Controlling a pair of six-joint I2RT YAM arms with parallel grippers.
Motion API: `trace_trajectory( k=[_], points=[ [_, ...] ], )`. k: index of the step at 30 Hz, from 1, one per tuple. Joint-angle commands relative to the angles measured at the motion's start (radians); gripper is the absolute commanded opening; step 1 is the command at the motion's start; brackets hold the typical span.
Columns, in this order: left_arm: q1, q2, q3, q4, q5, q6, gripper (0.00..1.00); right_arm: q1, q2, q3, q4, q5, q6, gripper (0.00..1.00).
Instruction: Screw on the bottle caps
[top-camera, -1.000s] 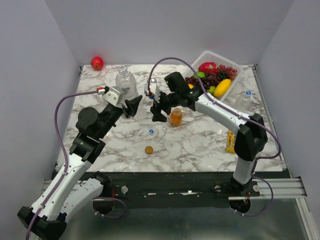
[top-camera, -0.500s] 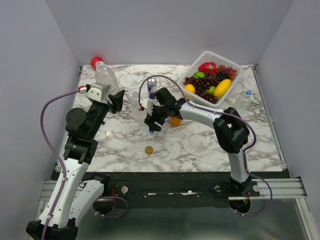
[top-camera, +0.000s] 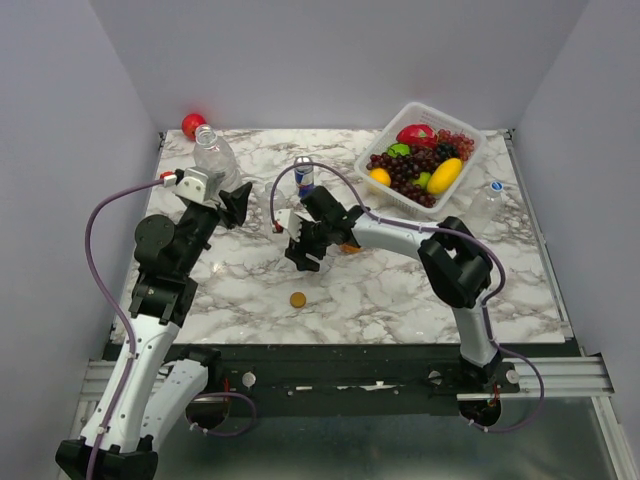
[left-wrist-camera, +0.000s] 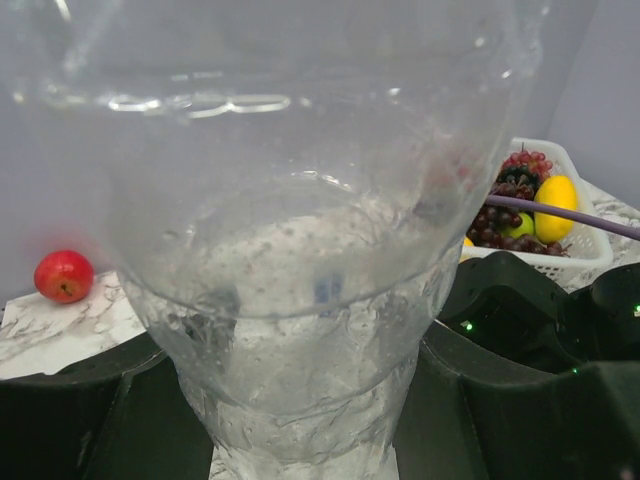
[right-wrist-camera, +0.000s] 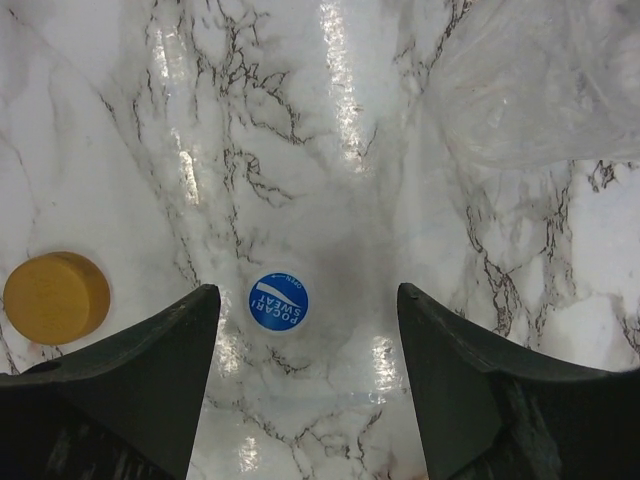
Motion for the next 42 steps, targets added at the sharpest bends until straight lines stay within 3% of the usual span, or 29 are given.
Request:
trace_trajectory(
  k=[1, 15, 27, 35, 42],
  points=[
    [0.011, -0.005, -0.011, 0.038, 0.032, -0.019, 0.00, 0.015, 0.038, -0.015, 0.031, 0.073, 0.013, 0.77],
    [0.024, -0.001, -0.023, 0.047, 0.045, -0.030, 0.00, 0.037, 0.053, -0.024, 0.034, 0.073, -0.013, 0.66],
    [0.031, 0.016, -0.057, 0.075, 0.133, -0.019, 0.00, 0.044, 0.004, -0.055, 0.023, 0.110, -0.061, 0.42],
    [0.031, 0.071, -0.166, 0.210, 0.362, -0.036, 0.00, -0.026, -0.391, -0.121, -0.249, -0.057, -0.064, 0.33],
    [0.024, 0.191, -0.264, 0.360, 0.606, 0.041, 0.00, -0.107, -0.656, -0.042, -0.564, -0.174, -0.217, 0.32]
  ],
)
